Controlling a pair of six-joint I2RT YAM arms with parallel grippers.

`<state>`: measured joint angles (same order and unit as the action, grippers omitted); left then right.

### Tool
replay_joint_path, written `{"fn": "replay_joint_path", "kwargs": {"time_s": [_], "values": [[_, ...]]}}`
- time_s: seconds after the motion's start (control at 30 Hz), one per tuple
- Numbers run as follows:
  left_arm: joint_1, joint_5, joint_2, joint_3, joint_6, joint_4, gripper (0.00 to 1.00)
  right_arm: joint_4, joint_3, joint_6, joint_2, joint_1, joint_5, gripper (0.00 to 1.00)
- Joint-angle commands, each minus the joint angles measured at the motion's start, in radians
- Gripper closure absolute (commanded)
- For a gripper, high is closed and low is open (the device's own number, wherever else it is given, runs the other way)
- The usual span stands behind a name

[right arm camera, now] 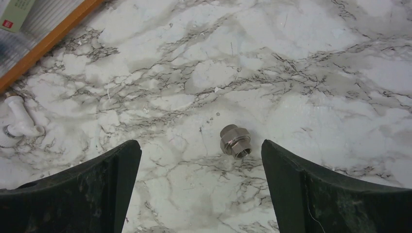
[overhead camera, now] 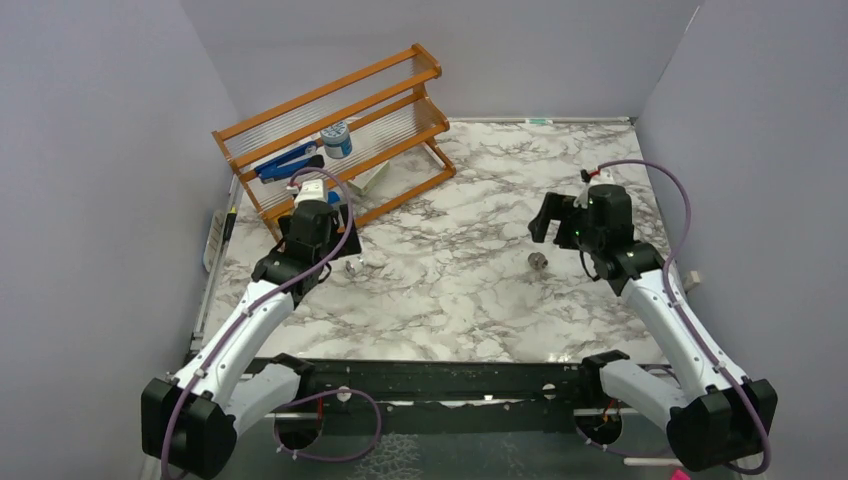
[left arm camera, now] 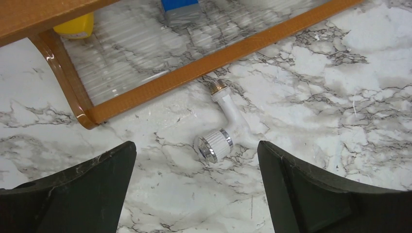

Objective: Install the water faucets

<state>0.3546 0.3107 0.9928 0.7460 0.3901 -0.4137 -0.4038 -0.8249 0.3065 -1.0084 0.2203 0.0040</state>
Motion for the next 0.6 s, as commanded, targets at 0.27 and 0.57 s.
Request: {"fn": "replay_joint_path", "kwargs": {"time_s": [0.27,0.57], "values": [[-0.006,-0.009,-0.07,0.056,-0.041,-0.006,0.01,-0.104,0.004,0.052,0.04,-0.009,0.03,0.0],[-0.006,-0.034,-0.123,-0.009,-0.006,0.083,0.01,0.005,0.053,-0.059,-0.018,-0.009,-0.221,0.0]]}}
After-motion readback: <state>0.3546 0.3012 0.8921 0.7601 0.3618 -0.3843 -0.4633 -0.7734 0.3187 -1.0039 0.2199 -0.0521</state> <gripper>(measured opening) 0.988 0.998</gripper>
